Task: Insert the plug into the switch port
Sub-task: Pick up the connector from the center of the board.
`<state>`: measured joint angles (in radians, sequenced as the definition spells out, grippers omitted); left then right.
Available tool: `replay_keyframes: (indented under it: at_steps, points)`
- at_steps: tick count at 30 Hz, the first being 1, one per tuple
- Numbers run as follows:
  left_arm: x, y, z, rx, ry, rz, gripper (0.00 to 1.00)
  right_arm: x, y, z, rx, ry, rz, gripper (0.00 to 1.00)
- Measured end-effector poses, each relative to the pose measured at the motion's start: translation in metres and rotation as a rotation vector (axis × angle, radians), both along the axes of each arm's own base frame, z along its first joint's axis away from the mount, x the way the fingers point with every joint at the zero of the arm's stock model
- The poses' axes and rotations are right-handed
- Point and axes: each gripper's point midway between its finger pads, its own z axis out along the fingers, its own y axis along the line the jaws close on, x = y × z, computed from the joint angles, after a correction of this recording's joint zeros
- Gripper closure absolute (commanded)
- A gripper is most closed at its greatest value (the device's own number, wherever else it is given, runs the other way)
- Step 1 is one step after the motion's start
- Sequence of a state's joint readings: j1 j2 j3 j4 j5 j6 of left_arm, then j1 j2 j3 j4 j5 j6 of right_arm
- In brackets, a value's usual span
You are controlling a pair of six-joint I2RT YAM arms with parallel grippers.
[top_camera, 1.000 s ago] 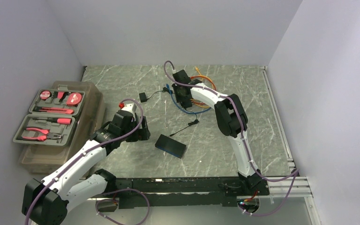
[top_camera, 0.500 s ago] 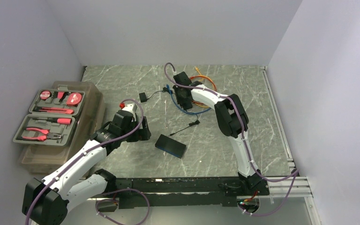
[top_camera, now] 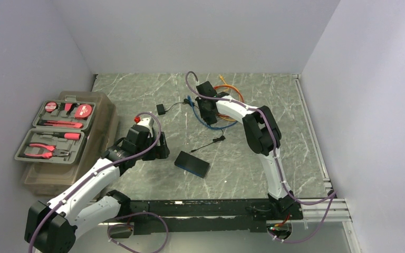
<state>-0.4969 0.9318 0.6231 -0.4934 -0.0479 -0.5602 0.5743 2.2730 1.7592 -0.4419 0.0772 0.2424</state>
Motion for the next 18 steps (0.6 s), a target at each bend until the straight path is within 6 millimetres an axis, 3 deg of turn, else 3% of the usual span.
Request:
replay_keyframes:
  at_steps: [9, 11, 18]
  points:
    - [0.0, 0.0, 0.001, -0.005, -0.006, 0.0, 0.01, -0.01, 0.005, 0.0, -0.019, 0.006, 0.023, 0.89]
    - [0.0, 0.0, 0.002, -0.006, -0.008, 0.001, 0.01, -0.013, 0.006, 0.0, -0.029, 0.007, 0.025, 1.0]
    - [-0.001, 0.001, -0.001, -0.004, -0.005, 0.001, 0.01, -0.017, 0.006, 0.0, -0.053, 0.001, 0.024, 1.0]
